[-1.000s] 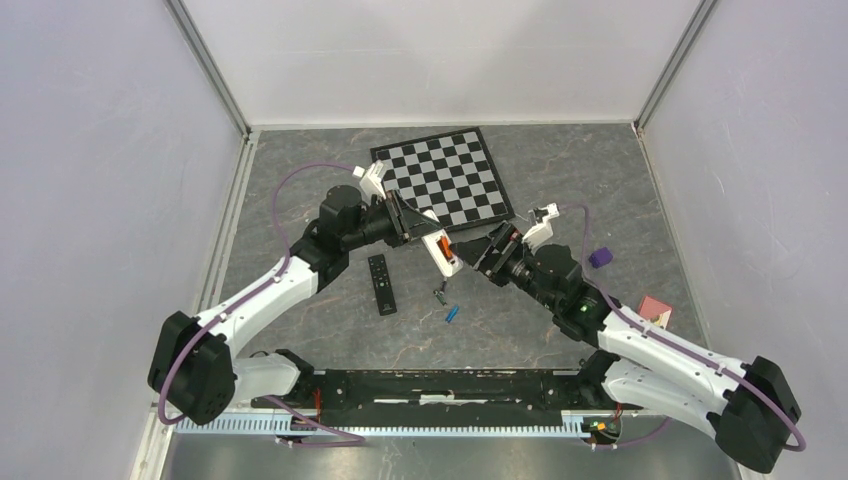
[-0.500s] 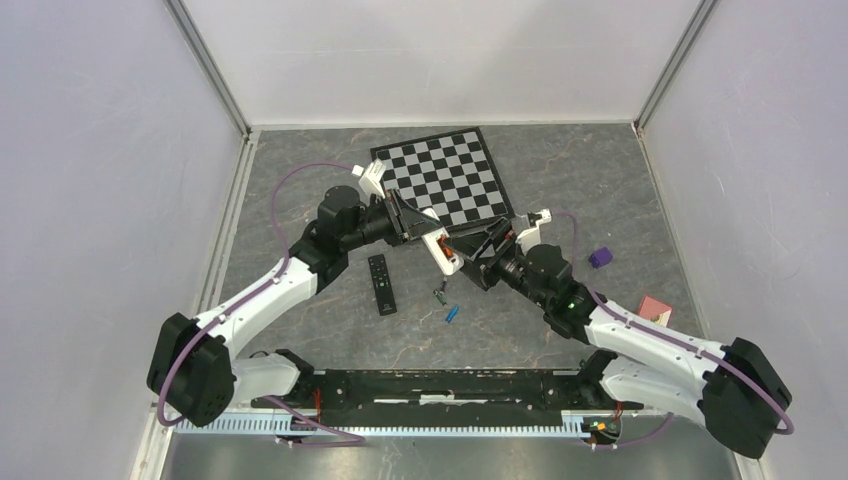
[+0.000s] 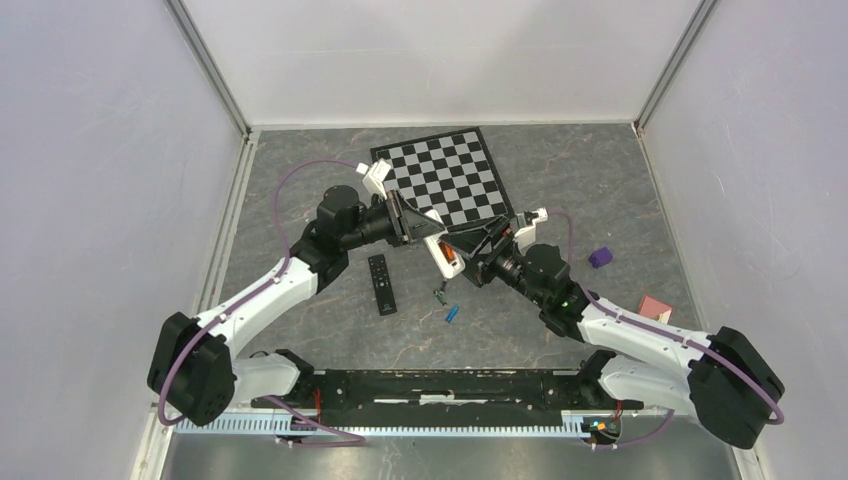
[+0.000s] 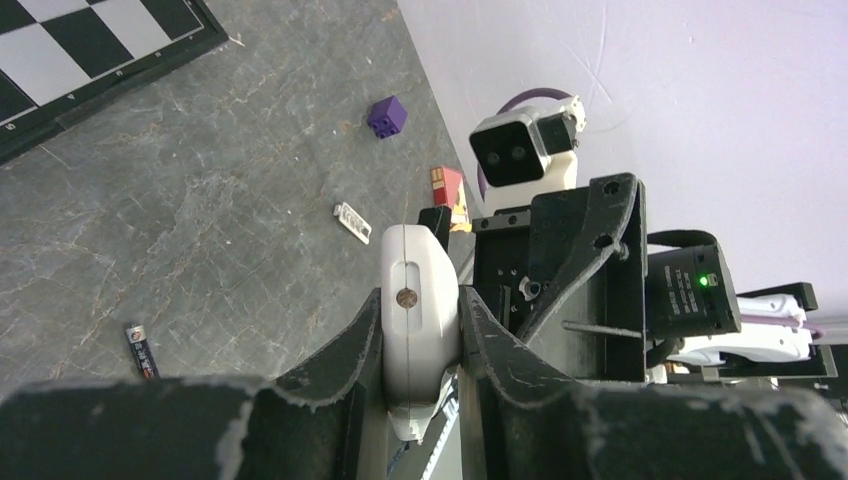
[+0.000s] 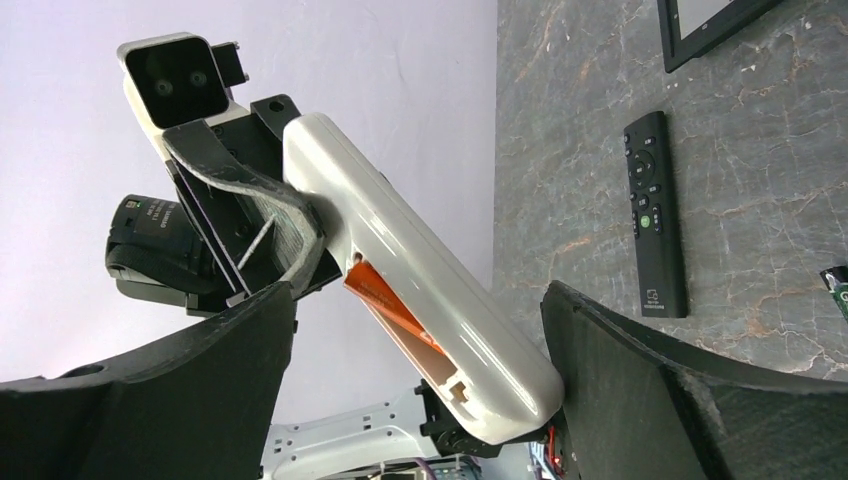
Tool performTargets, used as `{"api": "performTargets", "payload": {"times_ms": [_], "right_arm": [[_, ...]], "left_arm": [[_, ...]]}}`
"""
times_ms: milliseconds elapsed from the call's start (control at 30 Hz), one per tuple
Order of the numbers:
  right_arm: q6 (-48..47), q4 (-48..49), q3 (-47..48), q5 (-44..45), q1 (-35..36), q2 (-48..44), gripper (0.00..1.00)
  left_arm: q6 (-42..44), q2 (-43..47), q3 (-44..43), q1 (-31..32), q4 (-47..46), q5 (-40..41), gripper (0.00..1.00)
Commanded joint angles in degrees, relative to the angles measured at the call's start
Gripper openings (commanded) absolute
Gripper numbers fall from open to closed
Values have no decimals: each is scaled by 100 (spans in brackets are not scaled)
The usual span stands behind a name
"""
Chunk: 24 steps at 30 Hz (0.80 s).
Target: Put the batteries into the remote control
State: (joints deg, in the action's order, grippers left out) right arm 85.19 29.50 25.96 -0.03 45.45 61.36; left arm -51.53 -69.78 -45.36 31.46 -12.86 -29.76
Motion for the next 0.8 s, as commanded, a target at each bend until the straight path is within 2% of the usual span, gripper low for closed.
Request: {"api": "performTargets", "payload": {"times_ms": [0, 300, 367, 600, 767], "right_arm": [[232, 720, -232, -155, -128, -86, 97], [240, 989, -374, -325, -308, -77, 77], [243, 1047, -365, -405, -319, -9, 76], [150, 1154, -245, -568, -340, 156, 86], [147, 1193, -207, -624, -361, 245, 84]], "left_arm": [[323, -104, -2, -9, -266, -377, 2], [284, -131, 40, -9, -401, -417, 2], [275, -135, 42, -9, -400, -424, 2], [275, -192, 33, -9, -401, -486, 2], [266, -181, 35, -4, -427, -544, 2]]}}
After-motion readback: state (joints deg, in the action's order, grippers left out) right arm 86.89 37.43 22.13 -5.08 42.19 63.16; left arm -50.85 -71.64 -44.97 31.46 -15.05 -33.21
